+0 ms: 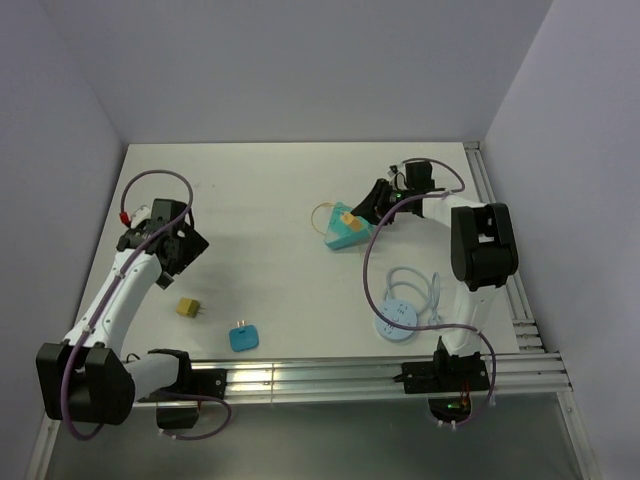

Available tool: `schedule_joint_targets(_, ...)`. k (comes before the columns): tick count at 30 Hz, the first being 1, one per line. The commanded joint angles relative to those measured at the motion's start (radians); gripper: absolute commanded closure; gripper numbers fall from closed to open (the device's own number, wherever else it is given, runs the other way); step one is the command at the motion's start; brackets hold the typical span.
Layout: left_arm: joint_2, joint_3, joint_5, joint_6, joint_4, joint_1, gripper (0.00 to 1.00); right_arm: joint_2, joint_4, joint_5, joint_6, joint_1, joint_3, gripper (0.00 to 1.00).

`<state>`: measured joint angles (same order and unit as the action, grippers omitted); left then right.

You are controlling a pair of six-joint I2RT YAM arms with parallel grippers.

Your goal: Insert the plug

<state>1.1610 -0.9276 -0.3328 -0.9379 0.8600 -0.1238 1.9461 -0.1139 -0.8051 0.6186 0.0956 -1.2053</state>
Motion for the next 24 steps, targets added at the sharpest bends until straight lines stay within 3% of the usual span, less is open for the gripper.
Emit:
schedule_joint_targets(1, 0.003, 0.004, 0.009, -0.058, 0.053, 0.033, 0.02, 0.028, -0.02, 0.06, -0.068, -0.025, 0.013, 0.98)
schedule_joint_targets(4, 0.031, -0.001, -0.014, -0.09, 0.097, 0.041, 0.02, 0.034, 0.042, 0.011, -0.051, -0.025, 0.044, 0.88)
schedule_joint_targets(5, 0.037, 0.004, -0.002, -0.102, 0.105, 0.042, 0.02, 0.03, 0.066, 0.004, -0.043, -0.025, 0.05, 0.82)
schedule_joint_targets(6, 0.054, 0.007, 0.008, -0.113, 0.122, 0.049, 0.02, 0.025, 0.075, 0.006, -0.04, -0.025, 0.062, 0.7)
schedule_joint_targets(9, 0.098, 0.022, 0.021, -0.179, 0.181, 0.052, 0.03, -0.009, 0.085, 0.018, -0.048, -0.023, 0.072, 0.55)
schedule_joint_targets(15, 0.163, 0.059, 0.029, -0.3, 0.251, 0.055, 0.04, -0.096, 0.036, 0.081, -0.092, -0.023, 0.084, 0.45)
schedule_joint_targets(24, 0.157, 0.15, 0.048, -0.363, 0.149, 0.091, 0.07, -0.159, 0.043, 0.092, -0.111, -0.004, 0.113, 0.32)
